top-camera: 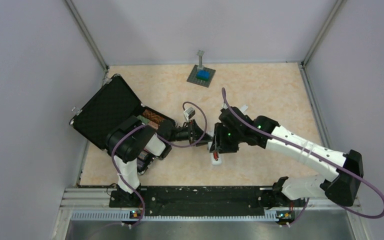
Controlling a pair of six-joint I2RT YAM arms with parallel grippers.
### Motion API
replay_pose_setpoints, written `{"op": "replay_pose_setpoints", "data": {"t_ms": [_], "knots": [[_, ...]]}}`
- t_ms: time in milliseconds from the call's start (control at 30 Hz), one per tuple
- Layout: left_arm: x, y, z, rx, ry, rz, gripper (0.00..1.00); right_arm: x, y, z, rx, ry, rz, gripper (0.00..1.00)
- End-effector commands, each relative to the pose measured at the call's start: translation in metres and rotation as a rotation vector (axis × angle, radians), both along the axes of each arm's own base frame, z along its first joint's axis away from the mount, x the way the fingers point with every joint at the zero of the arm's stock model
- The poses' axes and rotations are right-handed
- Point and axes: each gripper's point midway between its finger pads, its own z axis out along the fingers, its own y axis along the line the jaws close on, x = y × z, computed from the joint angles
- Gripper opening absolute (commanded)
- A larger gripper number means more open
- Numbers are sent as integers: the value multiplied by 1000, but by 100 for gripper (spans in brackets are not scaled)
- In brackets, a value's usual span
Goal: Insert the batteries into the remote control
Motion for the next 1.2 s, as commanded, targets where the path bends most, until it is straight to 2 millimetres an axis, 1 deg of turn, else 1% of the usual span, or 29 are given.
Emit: {"op": "replay_pose_setpoints", "data": {"t_ms": [0,167,300,400,533,700,733,800,900,967,1033,1167], "knots": [[1,-3,25,-87,-124,-19,0,-1,-8,19,44,-38,-17,43],[3,-6,24,-87,-132,-34,0,-2,-23,32,42,-116,20,44],[4,-7,23,-88,-133,-41,0,0,-48,42,-2,-243,60,44],[5,-8,23,-89,-131,-43,0,6,-65,51,-43,-346,80,43],[6,-9,25,-92,-121,-46,0,19,-79,70,-92,-487,104,43],[6,-10,27,-96,-112,-55,0,43,-97,94,-204,-653,108,42],[6,-10,28,-97,-113,-55,0,46,-99,97,-221,-684,119,43],[6,-10,27,-96,-108,-57,0,52,-107,98,-286,-732,145,44],[5,-9,29,-99,-117,-58,0,54,-111,99,-304,-804,199,46],[4,-9,31,-101,-121,-59,0,54,-112,107,-275,-855,194,48],[4,-8,32,-102,-124,-53,0,51,-110,113,-236,-899,221,51],[3,-7,31,-100,-121,-50,0,43,-109,124,-204,-947,283,52]]}}
